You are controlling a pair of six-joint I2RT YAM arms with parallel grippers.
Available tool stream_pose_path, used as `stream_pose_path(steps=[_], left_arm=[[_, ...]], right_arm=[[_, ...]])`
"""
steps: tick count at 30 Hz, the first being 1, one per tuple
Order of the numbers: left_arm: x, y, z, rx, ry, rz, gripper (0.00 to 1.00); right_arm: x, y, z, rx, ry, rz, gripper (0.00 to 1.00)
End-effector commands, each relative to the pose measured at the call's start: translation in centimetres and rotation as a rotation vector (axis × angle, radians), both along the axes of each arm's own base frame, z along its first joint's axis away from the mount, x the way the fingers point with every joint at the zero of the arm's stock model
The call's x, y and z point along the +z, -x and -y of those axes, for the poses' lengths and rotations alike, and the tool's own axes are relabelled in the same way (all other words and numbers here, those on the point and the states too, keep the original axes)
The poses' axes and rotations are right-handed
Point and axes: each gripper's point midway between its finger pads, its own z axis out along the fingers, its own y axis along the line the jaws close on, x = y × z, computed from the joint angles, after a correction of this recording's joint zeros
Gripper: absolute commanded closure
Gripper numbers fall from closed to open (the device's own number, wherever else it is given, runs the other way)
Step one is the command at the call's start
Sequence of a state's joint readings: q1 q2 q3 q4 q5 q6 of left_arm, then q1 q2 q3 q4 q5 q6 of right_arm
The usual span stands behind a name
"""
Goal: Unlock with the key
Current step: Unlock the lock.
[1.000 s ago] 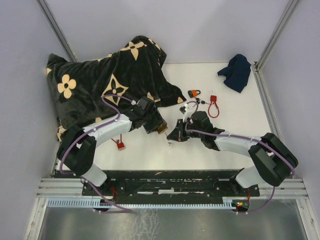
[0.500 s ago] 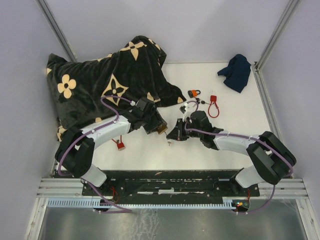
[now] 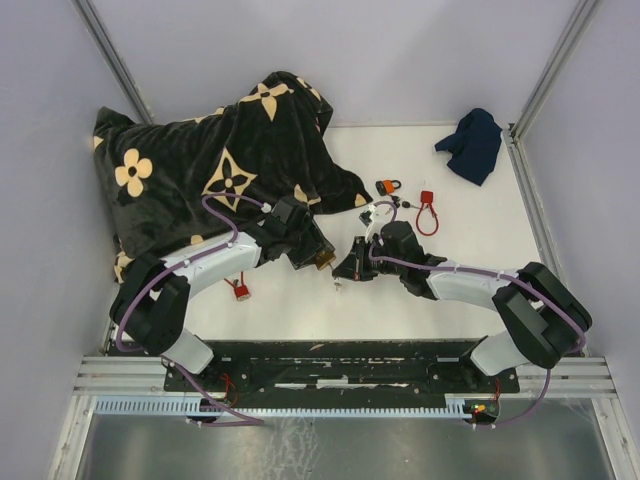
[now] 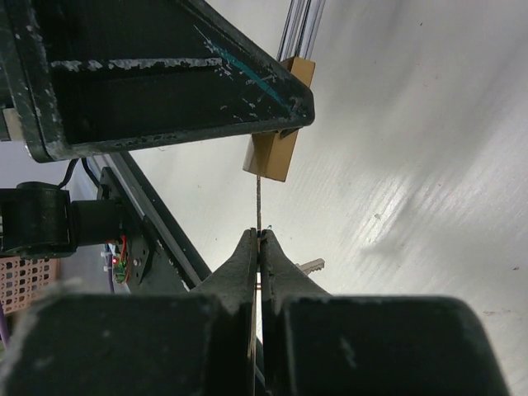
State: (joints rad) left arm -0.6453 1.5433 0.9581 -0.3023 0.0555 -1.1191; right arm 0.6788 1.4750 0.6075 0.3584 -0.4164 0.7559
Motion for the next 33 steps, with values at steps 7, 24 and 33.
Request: stream_pose_path(steps=[7, 24, 33], left_arm=[[4.2, -1.2, 1.4, 0.023, 0.135, 0.094, 0.97], [3.8, -1.1, 0.9, 0.029, 0.102, 0.119, 0.97], [3.8, -1.0, 1.0, 0.029, 0.101, 0.120, 0.97]], right_arm=[[1.9, -1.6, -1.2, -0.017, -0.049, 0.046, 0.98], [3.1, -2.3, -0.7, -0.067, -0.103, 0.040, 0.98], [2.5, -2.5, -0.5, -0.075, -0.106, 0.009, 0.98]])
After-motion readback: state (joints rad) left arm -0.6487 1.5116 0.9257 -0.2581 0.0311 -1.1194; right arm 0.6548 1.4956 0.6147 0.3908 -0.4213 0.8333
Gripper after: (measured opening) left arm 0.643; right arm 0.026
